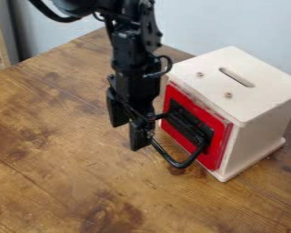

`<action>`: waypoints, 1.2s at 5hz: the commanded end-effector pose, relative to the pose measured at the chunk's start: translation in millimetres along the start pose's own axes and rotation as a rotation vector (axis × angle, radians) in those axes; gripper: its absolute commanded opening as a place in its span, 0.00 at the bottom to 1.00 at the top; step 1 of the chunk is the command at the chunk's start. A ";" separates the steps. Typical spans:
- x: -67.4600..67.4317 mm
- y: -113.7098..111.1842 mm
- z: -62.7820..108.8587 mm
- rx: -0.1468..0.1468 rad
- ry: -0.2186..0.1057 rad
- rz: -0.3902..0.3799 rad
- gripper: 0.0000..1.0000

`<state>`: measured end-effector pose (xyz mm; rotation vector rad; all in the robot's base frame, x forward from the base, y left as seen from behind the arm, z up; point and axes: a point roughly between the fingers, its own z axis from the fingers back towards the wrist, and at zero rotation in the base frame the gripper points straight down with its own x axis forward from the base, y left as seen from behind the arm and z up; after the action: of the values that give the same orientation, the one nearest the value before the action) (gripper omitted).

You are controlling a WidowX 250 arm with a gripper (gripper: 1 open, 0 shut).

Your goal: Close the drawer

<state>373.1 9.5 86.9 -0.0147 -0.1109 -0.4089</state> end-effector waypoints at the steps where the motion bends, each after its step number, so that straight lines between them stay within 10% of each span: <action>1: 7.9 -6.4 36.7 0.037 -0.084 -0.005 1.00; 6: 14.7 -13.0 40.9 0.022 -0.065 0.080 1.00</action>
<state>368.3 -11.1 106.5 -0.0222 -0.1081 -0.3304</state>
